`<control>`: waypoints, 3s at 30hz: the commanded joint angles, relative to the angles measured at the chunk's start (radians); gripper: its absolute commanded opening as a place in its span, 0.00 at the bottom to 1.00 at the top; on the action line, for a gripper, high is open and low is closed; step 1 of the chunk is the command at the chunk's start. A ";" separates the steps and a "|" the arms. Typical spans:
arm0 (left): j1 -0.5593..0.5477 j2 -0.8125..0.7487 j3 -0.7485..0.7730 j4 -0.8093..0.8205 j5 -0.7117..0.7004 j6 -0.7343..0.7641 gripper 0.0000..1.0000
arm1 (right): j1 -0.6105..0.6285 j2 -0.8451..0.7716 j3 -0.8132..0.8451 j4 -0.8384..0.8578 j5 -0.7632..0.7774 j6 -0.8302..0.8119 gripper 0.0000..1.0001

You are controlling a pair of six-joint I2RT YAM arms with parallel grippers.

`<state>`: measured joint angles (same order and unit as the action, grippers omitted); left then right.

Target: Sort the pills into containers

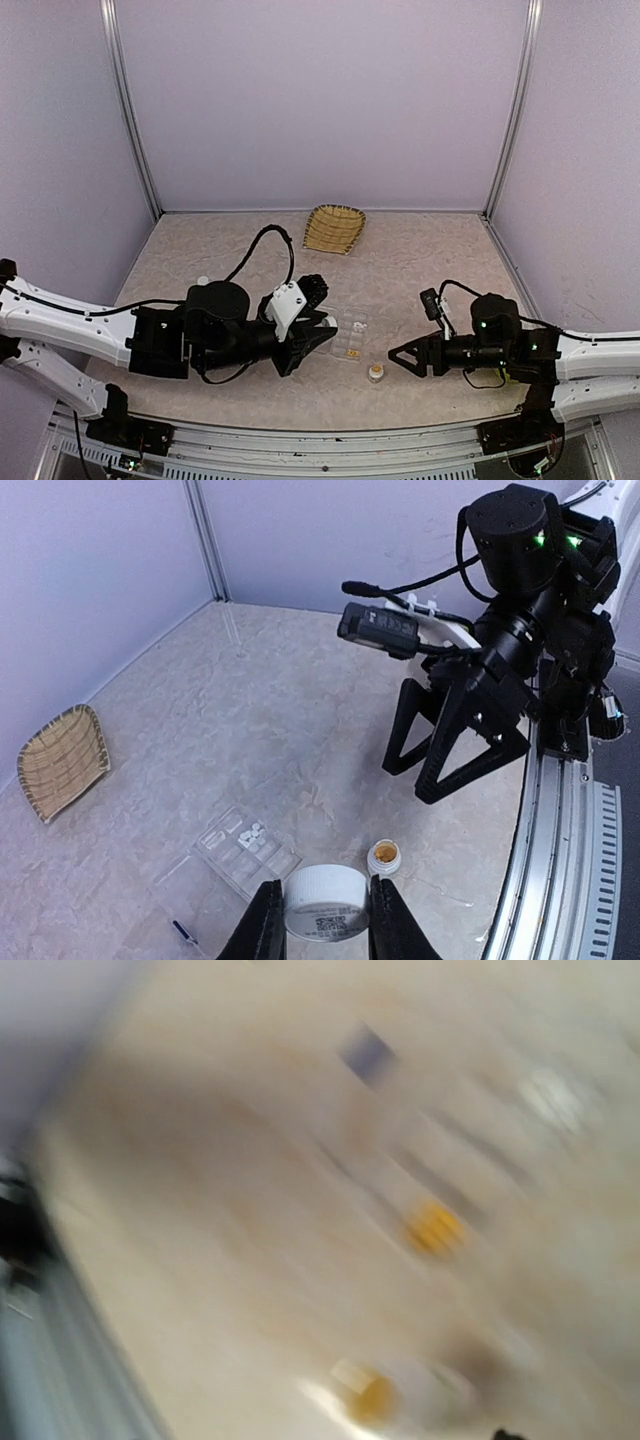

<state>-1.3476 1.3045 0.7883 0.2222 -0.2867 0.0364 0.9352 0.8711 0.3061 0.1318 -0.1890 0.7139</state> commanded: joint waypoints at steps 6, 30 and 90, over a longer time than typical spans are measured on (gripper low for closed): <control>0.053 0.107 0.133 -0.198 0.096 -0.089 0.22 | 0.050 0.215 -0.056 0.053 0.071 -0.076 0.59; 0.163 -0.044 0.021 -0.222 0.107 -0.197 0.21 | 0.244 0.735 0.270 0.089 0.250 -0.475 0.27; 0.177 0.672 0.731 -0.879 0.246 0.030 0.21 | 0.216 -0.136 0.033 -0.238 0.563 -0.171 0.30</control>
<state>-1.1687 1.9541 1.4830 -0.6151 -0.0078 0.0399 1.1614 0.7410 0.3477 -0.1150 0.3748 0.5476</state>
